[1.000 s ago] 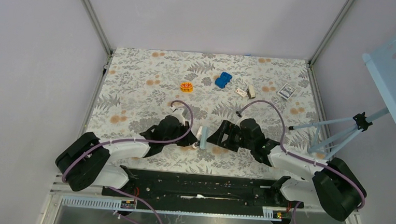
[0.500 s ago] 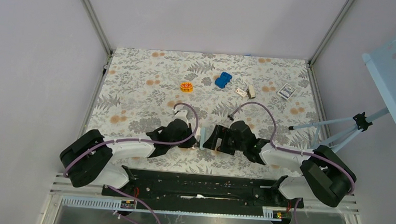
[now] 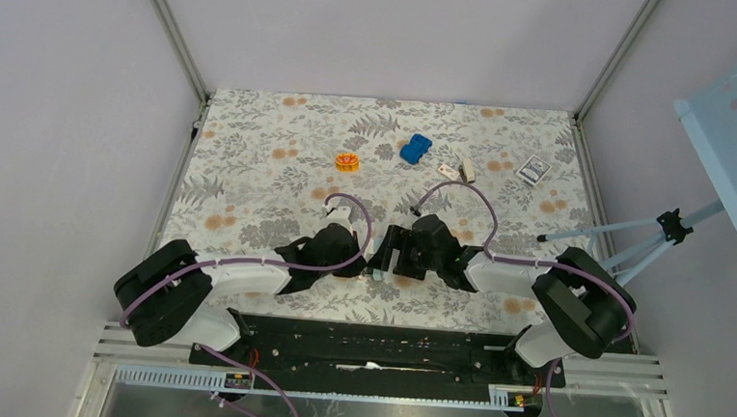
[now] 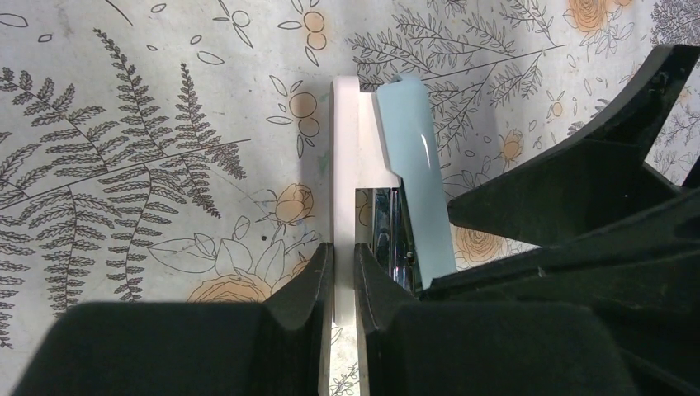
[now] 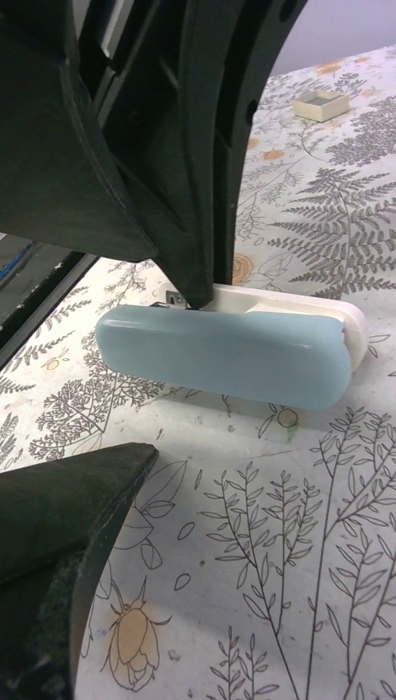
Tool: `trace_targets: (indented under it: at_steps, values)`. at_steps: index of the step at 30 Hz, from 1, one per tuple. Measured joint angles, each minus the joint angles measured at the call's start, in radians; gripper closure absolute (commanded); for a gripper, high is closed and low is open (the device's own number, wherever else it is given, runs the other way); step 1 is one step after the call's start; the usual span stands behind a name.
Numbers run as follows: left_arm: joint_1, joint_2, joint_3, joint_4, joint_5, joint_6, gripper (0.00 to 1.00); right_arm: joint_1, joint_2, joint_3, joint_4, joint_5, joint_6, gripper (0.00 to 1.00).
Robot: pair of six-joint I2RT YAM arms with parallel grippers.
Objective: Unload the staples from the stapler
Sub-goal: Unload the staple at the center of the board.
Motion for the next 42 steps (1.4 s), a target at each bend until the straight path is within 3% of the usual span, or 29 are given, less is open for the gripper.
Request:
trace_targets:
  at_steps: [18,29,42]
  values:
    - [-0.013,0.000,0.000,-0.003,-0.026,0.000,1.00,0.004,0.006,0.093,-0.214,0.146,-0.032,0.20]
    - [-0.020,0.002,0.002,-0.007,-0.037,0.000,1.00,0.012,-0.057,0.124,-0.364,0.232,-0.089,0.17]
    - [-0.021,0.009,0.009,-0.012,-0.048,-0.002,1.00,0.043,-0.106,0.092,-0.283,0.106,-0.136,0.16]
